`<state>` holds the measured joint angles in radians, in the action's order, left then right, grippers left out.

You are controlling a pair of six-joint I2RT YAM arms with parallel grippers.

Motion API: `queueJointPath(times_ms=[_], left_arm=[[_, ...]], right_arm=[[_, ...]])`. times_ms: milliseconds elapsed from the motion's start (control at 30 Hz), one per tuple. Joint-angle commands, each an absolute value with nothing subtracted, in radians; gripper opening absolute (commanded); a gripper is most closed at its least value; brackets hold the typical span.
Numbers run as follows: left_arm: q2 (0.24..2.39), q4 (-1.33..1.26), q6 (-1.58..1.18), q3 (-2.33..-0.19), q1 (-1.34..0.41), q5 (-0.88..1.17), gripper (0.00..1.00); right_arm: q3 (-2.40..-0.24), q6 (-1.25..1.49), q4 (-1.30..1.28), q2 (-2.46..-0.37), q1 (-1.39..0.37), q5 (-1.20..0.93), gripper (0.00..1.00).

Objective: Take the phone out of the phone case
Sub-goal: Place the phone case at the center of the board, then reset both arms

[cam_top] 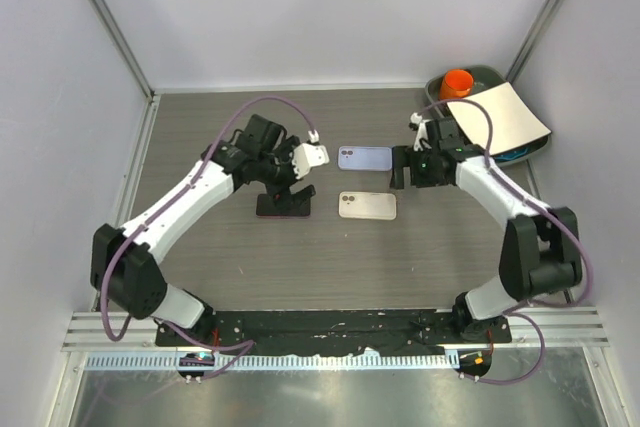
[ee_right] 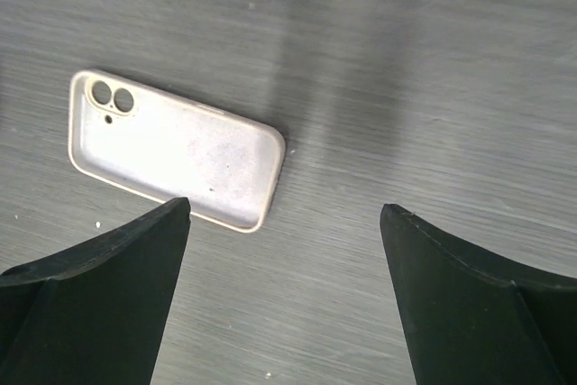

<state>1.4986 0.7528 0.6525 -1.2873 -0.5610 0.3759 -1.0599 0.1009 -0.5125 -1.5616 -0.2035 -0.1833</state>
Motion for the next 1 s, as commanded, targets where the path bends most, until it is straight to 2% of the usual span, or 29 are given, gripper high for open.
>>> queueJointPath(times_ms=[0,200,233,333,367,467,600,767,967], left_arm=[[1.384,0.697,0.435,-1.305,-0.464,0.400,1.00],[1.165,0.559,0.114,-1.230,-0.154,0.563,1.00],[1.122,0.533,0.088,-1.211,-0.081,0.531,1.00],[0.958,0.468,0.058,-1.129,-0.019,0.386,1.00],[0.880,0.469,0.060,-1.094,-0.015,0.294,1.00],[0.737,0.506,0.058,-1.031,-0.014,0.191,1.00],[0.580,0.548,0.081,-0.931,-0.012,0.138,1.00],[0.448,0.581,0.106,-0.826,-0.012,0.011,1.00],[0.322,0.575,0.095,-0.744,-0.006,-0.023,1.00]], right_arm=[[-1.065,-0.032,-0.518,-1.347,-0.167,-0.068,0.92],[-1.020,-0.098,-0.508,-1.091,-0.012,-0.080,0.93],[-1.013,-0.101,-0.506,-1.063,0.014,-0.081,0.93],[-1.006,-0.107,-0.505,-0.945,0.052,-0.040,0.93],[-1.006,-0.107,-0.506,-0.880,0.055,-0.032,0.93],[-0.999,-0.101,-0.508,-0.745,0.055,0.003,0.93],[-0.959,-0.080,-0.495,-0.579,0.055,0.055,0.94],[-0.881,-0.041,-0.470,-0.470,0.055,0.146,0.94],[-0.767,-0.002,-0.378,-0.388,0.055,0.317,0.94]])
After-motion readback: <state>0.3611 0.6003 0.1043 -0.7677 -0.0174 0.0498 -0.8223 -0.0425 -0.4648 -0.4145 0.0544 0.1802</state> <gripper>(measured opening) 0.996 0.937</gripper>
